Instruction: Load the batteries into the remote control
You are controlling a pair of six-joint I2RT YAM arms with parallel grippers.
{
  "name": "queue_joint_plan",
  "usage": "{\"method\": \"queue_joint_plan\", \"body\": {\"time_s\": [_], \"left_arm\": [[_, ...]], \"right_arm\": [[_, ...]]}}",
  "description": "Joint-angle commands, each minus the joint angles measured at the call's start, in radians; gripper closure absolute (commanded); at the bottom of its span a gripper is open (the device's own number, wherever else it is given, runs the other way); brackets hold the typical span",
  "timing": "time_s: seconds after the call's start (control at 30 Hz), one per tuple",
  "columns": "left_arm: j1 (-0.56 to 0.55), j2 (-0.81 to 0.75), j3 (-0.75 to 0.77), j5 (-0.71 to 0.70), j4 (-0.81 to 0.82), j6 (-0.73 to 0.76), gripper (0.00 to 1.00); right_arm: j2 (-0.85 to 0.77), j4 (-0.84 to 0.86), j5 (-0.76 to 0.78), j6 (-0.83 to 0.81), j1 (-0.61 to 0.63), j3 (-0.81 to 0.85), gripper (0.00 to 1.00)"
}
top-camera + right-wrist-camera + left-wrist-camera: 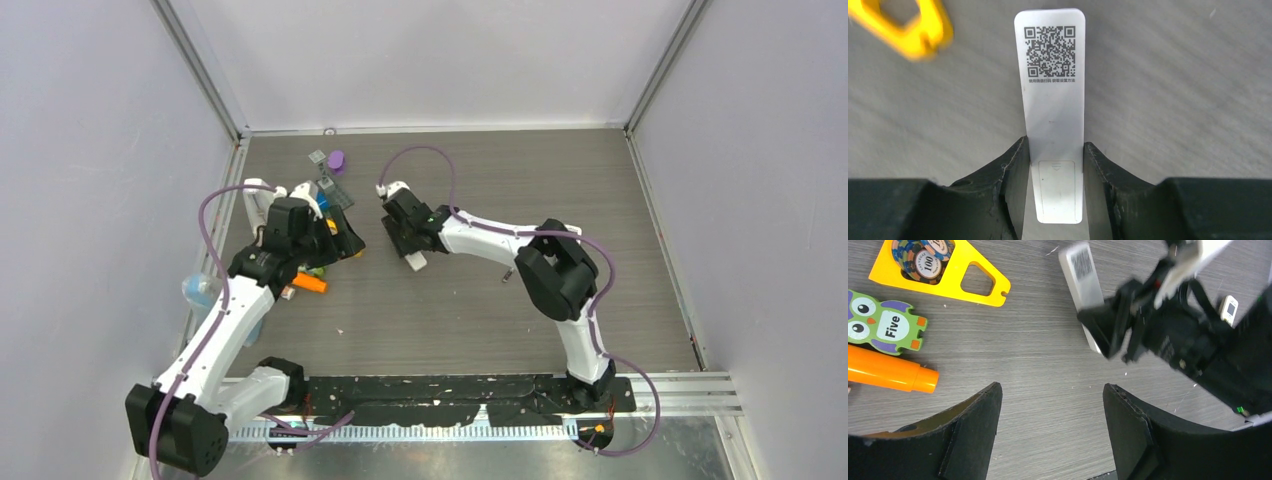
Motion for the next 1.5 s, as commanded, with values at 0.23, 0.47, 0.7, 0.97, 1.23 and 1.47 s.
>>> {"method": "queue_joint_plan", "body": {"time_s": [0.23, 0.47, 0.7, 0.97, 1.23, 1.47], "left_arm": [[0.007, -0.147, -0.021, -0.043, -0.099, 0.033, 0.25], [0.008, -0.137, -0.029, -0.050, -0.086, 0.015, 0.24], [0.008, -0.115, -0.012, -0.036, -0.074, 0.034, 0.25], [0.008, -0.098, -0.048, 0.032, 0.065, 0.036, 0.24], [0.008, -0.063, -0.002, 0.009, 0.099, 0.071, 0.24], [0.008, -0.027, 0.041, 0.057, 0.131, 0.100, 0.23]], "right_arm": [[0.315, -0.191, 0.243, 0.448, -0.009, 0.522, 0.64], [0.344, -0.246, 0.248, 0.555, -0.027, 0.560, 0.47], [0.251, -0.256, 0.171, 0.504, -0.067, 0.553, 0.20], [-0.195, -0.251, 0.270, 0.455, -0.287, 0.073, 0.08], [-0.576, -0.230, 0.361, 0.383, -0.584, -0.360, 0.08], [-0.515, -0.240, 0.304, 0.332, -0.749, -0.395, 0.01]]}}
